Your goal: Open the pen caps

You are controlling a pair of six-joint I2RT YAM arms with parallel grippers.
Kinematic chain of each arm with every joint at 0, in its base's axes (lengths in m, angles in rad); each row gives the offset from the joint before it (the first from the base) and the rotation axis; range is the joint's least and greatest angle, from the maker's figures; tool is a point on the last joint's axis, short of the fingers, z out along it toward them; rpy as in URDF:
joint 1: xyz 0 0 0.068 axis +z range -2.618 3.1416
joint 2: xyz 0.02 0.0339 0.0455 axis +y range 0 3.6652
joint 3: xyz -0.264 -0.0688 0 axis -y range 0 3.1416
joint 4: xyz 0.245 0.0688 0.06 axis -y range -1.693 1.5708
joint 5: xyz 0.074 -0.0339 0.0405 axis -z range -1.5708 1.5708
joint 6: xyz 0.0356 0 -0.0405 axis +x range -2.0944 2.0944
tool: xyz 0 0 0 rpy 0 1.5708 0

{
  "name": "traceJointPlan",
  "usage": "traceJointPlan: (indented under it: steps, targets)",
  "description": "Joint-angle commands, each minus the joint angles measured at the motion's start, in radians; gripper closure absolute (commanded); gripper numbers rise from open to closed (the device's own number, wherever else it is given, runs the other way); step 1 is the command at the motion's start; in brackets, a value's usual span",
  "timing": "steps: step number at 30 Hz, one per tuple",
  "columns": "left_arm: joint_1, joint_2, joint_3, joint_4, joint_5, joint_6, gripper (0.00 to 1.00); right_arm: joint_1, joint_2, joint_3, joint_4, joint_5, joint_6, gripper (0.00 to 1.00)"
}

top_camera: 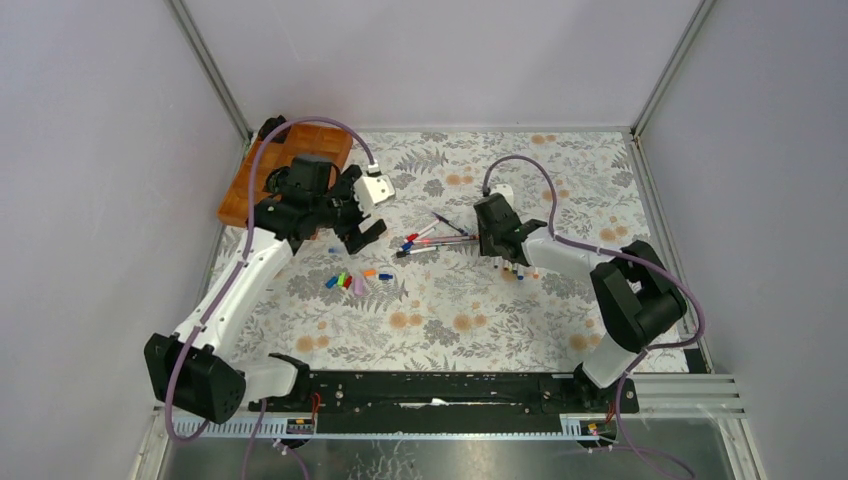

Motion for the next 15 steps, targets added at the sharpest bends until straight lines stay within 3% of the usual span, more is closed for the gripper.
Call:
traceJointPlan:
  steps: [1,4,8,15]
  targets:
    - [0.0,0.001,0.044,0.098,-0.185,-0.128,0.02,-0.006,-0.053,0.073,0.076,-0.238,-0.143,0.49]
    - [0.0,0.016,0.064,0.095,-0.266,-0.122,0.02,-0.006,0.026,0.169,0.01,-0.384,-0.226,0.41]
    - [0.003,-0.027,0.024,0.151,-0.266,-0.145,0.01,-0.006,0.141,0.29,-0.065,-0.509,-0.3,0.4]
    - [0.004,-0.025,0.035,0.094,-0.207,-0.155,0.02,-0.006,0.246,0.381,-0.079,-0.561,-0.354,0.44]
